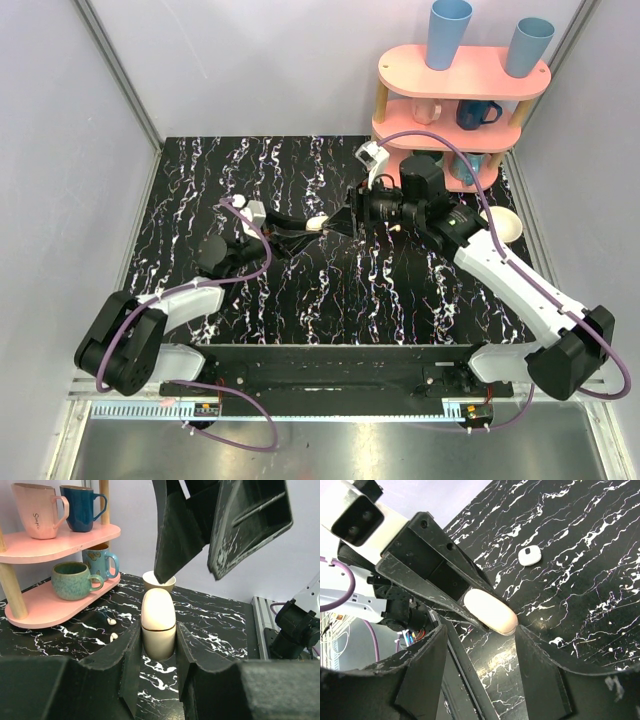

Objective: Insert the wireless bluetooth earbuds into the charging case
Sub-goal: Open the charging case.

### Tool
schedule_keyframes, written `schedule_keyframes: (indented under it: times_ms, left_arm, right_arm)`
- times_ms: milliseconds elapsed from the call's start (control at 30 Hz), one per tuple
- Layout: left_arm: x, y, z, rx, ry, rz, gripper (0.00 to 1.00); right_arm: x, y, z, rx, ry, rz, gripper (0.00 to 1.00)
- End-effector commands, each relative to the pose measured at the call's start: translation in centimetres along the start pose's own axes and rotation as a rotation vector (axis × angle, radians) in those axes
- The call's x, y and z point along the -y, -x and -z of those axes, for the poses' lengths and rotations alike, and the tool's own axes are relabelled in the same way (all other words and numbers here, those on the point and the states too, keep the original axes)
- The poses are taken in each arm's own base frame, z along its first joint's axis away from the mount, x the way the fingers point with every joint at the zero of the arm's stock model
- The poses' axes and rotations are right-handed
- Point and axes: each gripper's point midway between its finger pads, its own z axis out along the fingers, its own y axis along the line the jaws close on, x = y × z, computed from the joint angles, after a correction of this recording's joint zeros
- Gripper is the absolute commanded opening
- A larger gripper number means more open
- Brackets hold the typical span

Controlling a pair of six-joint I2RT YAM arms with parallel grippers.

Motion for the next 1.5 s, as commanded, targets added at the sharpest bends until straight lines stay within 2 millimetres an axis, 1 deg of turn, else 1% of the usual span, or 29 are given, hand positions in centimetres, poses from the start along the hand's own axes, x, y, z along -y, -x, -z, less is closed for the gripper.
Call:
schedule_keyframes:
  times_ms: [0,67,200,367,500,733,1033,1200,1333,1367,1433,1467]
  left_arm:
    - [4.0,9.4,-0.2,0.308,-0.15,-0.302,0.0]
    - [4.3,9.6,-0.3,0.306,-0.167,-0.297,0.0]
    - [5.0,10.1,-0.6,0.302,-0.213,-0.299,0.0]
    - [5.8,10.2,-0.6,0.289,-0.258,-0.294,0.0]
    - [6.4,9.8,-0.6,0.273,-0.284,-0.293,0.0]
    - [7.4,9.9,-0.4,0.265,-0.324,-0.309,0.0]
    - [8.5,9.6,0.0,0.253,-0.364,-0.325,0.0]
    - [8.8,9.5,0.2,0.251,-0.373,-0.338,0.0]
    - [9.2,9.6,0.3,0.26,-0.379,-0.355,0.0]
    - [9.2,9.7,0.3,0.264,-0.376,-0.366,0.0]
    - [9.3,10.1,0.4,0.281,-0.367,-0.384,0.0]
    - [9.2,10.0,0.5,0.286,-0.355,-0.405,0.0]
  right_arm:
    - [-0.5,-0.5,-0.3,-0.033,0.037,0.029,0.63]
    - [-0.6,-0.7,-0.4,-0.045,0.053,0.03,0.63]
    - [-0.2,-0.7,-0.8,-0.044,0.041,0.027,0.59]
    - [0.4,0.1,-0.7,-0.003,-0.004,0.039,0.58]
    - [0.7,1.2,-0.7,0.032,-0.028,0.052,0.59]
    - [1.5,1.5,-1.0,0.04,-0.066,0.043,0.59]
    - [1.6,3.3,-0.3,0.083,-0.067,0.042,0.6]
    - [1.2,4.9,0.5,0.126,-0.055,0.034,0.61]
    - [1.5,5.2,0.4,0.129,-0.062,0.029,0.61]
    - [1.8,5.3,0.4,0.133,-0.075,0.027,0.63]
    - [2.1,5.3,0.6,0.138,-0.086,0.024,0.64]
    - [2.3,5.7,1.0,0.157,-0.105,0.021,0.65]
